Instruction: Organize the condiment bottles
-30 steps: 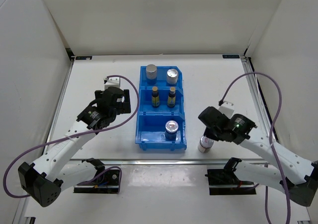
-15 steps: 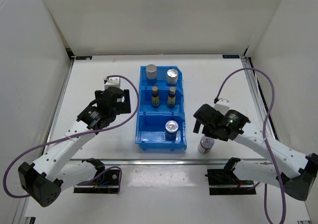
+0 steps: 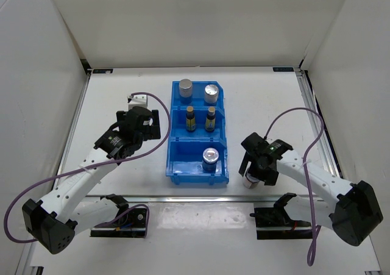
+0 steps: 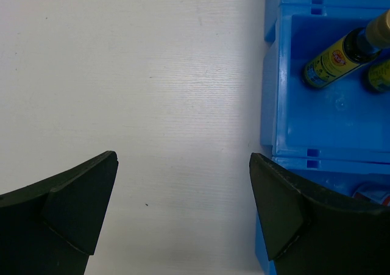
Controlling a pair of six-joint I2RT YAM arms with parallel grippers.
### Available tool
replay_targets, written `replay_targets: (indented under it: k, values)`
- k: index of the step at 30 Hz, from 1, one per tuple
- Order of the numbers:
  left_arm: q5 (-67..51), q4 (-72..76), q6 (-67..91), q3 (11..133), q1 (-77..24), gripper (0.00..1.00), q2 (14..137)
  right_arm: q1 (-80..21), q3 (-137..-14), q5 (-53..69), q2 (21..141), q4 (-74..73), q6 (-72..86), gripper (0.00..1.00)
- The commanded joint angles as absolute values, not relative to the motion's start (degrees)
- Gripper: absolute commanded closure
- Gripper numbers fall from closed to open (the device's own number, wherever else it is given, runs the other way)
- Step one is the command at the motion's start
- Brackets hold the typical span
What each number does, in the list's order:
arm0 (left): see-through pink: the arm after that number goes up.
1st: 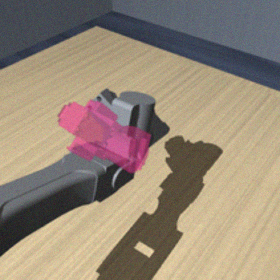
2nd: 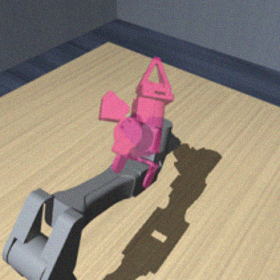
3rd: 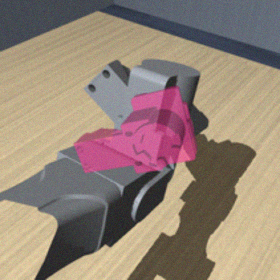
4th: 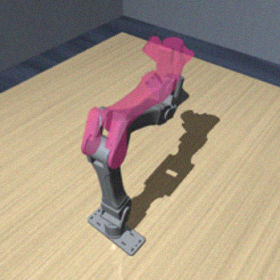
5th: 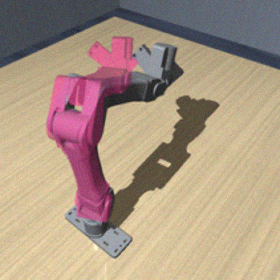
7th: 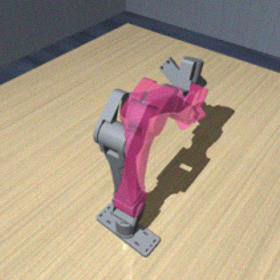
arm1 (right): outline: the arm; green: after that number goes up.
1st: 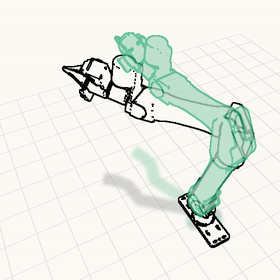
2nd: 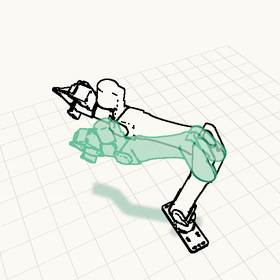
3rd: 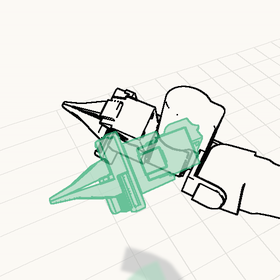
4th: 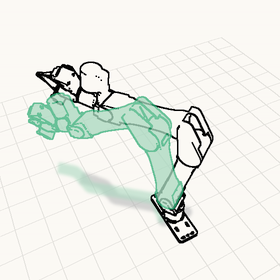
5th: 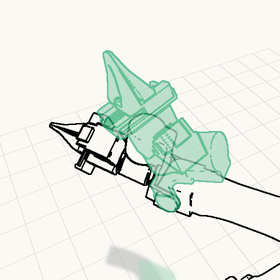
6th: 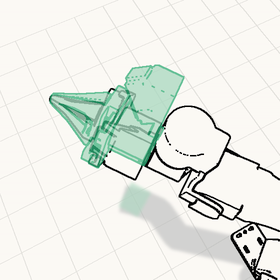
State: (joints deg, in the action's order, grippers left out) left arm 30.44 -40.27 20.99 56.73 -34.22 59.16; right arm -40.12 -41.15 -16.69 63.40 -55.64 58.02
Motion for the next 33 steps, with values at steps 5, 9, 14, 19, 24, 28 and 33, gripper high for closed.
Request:
replay_targets:
  k: [5, 9, 14, 19, 24, 28, 33]
  values:
    - [29.8, -39.9, 20.8, 57.8, -34.0, 0.0, 58.7, -38.3, -38.6, -9.9, 64.6, -47.8, 54.8, 0.23]
    - [29.8, -39.9, 20.8, 57.8, -34.0, 0.0, 58.7, -38.3, -38.6, -9.3, 66.3, -48.8, 54.8, 0.67]
    - [29.8, -39.9, 20.8, 57.8, -34.0, 0.0, 58.7, -42.1, -46.7, -19.0, 61.7, -58.3, 60.1, 1.0]
    - [29.8, -39.9, 20.8, 57.8, -34.0, 0.0, 58.7, -44.1, -58.4, -27.5, 60.4, -67.5, 59.4, 1.0]
    - [29.8, -39.9, 20.8, 57.8, -34.0, 0.0, 58.7, -46.0, -67.8, -28.9, 63.5, -68.2, 57.2, 1.0]
    - [29.8, -39.9, 20.8, 57.8, -34.0, 0.0, 58.7, -49.1, -73.7, -27.3, 68.1, -64.6, 52.6, 1.0]
    - [30.3, -39.9, 20.8, 57.8, -34.0, 0.0, 58.7, -56.8, -84.6, -27.2, 77.4, -61.3, 47.7, 1.0]
